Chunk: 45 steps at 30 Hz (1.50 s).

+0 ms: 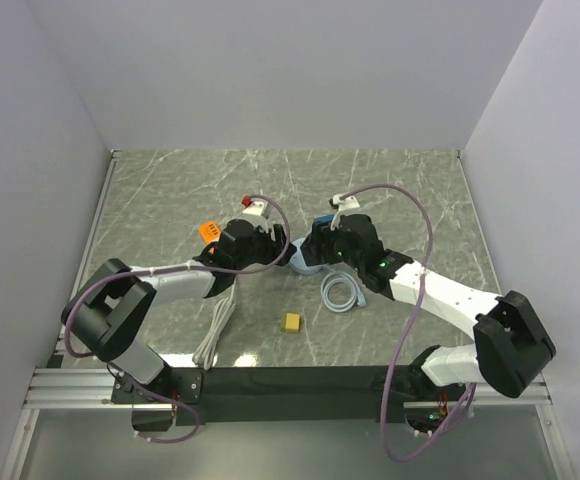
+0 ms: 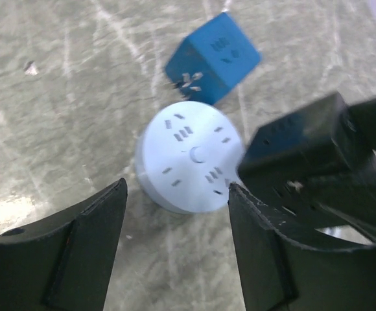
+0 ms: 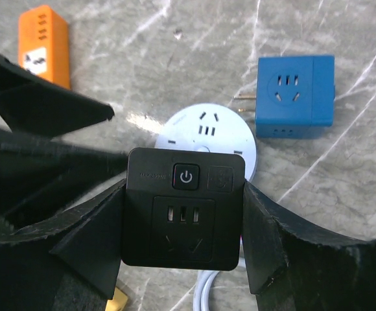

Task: Insert the plug

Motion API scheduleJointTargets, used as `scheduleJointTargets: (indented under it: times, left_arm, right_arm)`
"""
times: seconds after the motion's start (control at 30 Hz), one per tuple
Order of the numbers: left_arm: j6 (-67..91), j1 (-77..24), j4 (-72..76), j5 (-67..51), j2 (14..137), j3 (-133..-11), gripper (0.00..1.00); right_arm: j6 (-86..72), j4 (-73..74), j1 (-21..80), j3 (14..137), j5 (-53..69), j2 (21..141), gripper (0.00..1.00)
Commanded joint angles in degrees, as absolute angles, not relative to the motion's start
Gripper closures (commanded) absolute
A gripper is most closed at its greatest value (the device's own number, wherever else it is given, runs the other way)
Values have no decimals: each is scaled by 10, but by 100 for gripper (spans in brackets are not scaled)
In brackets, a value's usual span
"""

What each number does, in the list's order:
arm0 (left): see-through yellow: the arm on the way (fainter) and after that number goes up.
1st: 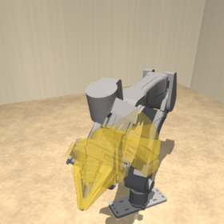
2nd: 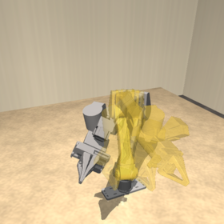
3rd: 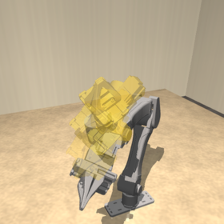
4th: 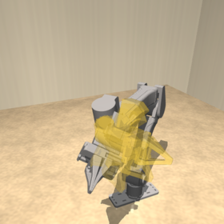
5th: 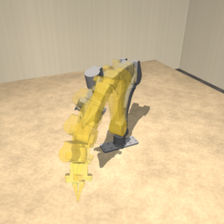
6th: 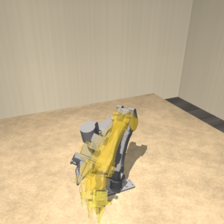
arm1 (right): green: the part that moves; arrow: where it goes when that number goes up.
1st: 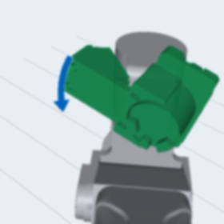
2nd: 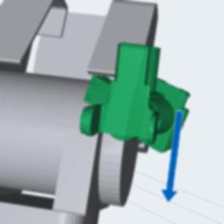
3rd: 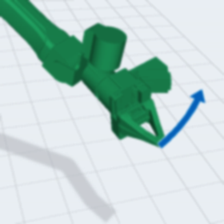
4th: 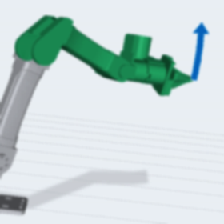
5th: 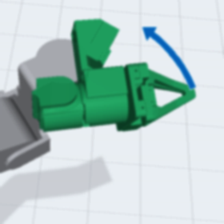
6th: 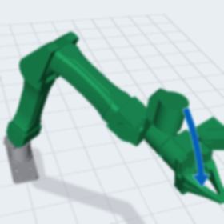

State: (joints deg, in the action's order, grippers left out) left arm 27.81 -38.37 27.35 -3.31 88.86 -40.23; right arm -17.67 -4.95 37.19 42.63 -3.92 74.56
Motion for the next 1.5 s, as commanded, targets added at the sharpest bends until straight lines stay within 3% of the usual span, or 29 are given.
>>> scheduleJointTargets:
  times: [0.0,0.5,0.83,1.2,1.47]
  left_arm:
    - [305,-369,280,-34,912,-425,31]
    - [313,-362,289,-43,998,-468,37]
    - [315,-357,284,-39,1041,-482,47]
    - [318,-347,289,-54,1050,-479,53]
    - [319,-346,294,-64,1048,-475,57]
  right_arm:
    - [-174,-89,387,422,-90,755,100]
    - [-178,-89,411,439,-137,801,100]
    - [-185,-107,415,448,-155,823,100]
    - [-200,-109,427,448,-152,830,100]
    - [-221,-75,460,462,-218,838,100]
